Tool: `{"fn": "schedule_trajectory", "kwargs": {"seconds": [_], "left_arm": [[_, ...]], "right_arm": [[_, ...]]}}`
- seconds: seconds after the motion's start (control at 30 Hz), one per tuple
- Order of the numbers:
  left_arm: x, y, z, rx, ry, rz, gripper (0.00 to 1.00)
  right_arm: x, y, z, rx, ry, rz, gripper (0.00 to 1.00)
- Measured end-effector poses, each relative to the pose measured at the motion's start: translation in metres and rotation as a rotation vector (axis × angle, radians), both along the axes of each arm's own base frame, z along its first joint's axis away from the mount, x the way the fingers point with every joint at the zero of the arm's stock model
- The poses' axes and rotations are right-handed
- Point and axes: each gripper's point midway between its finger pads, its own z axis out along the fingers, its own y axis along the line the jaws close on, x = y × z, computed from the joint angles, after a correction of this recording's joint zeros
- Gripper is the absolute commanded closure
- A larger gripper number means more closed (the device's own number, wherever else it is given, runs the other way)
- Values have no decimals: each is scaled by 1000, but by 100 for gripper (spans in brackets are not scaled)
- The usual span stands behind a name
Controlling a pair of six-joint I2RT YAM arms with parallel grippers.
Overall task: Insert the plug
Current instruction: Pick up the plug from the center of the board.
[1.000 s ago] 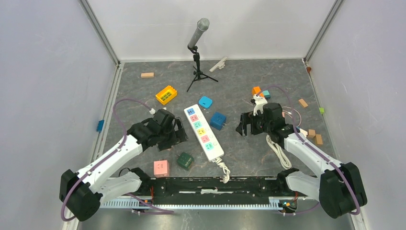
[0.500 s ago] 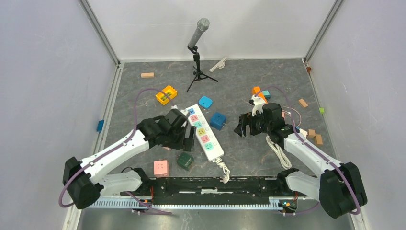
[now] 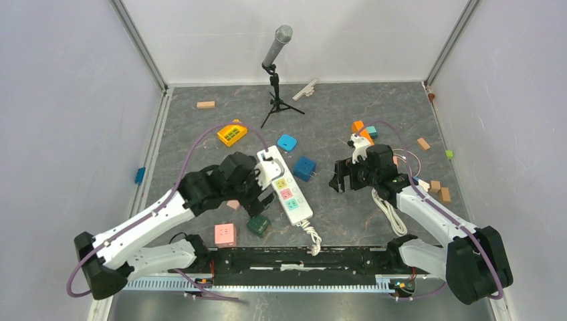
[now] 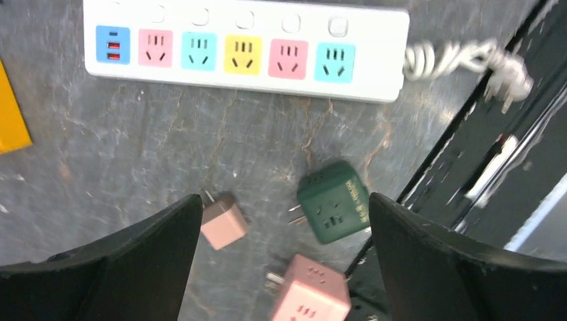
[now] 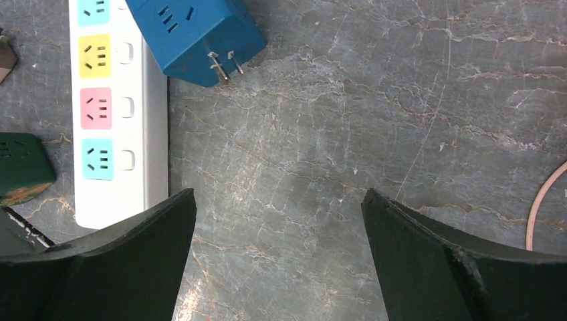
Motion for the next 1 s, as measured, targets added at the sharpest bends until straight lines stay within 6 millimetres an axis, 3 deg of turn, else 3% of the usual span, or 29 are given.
{"fn": "schedule_trajectory", "kwargs": {"seconds": [0.07, 0.3, 0.43, 0.87, 1.0], "left_arm": [[-5, 5, -5, 24, -67, -136, 0], [-28, 25, -58, 170, -168, -555, 0], [-39, 28, -79, 206, -192, -728, 0], [-46, 21, -127, 300, -68, -994, 0], [-51, 20, -139, 306, -11, -1036, 11]], "right_arm": [[0, -1, -1, -6, 3, -3, 2], [-2, -5, -3, -25, 9, -11, 2], [-2, -6, -3, -28, 7, -14, 2], [-4, -11, -8, -59, 20, -24, 2], [-5, -14, -10, -72, 27, -26, 2]]}}
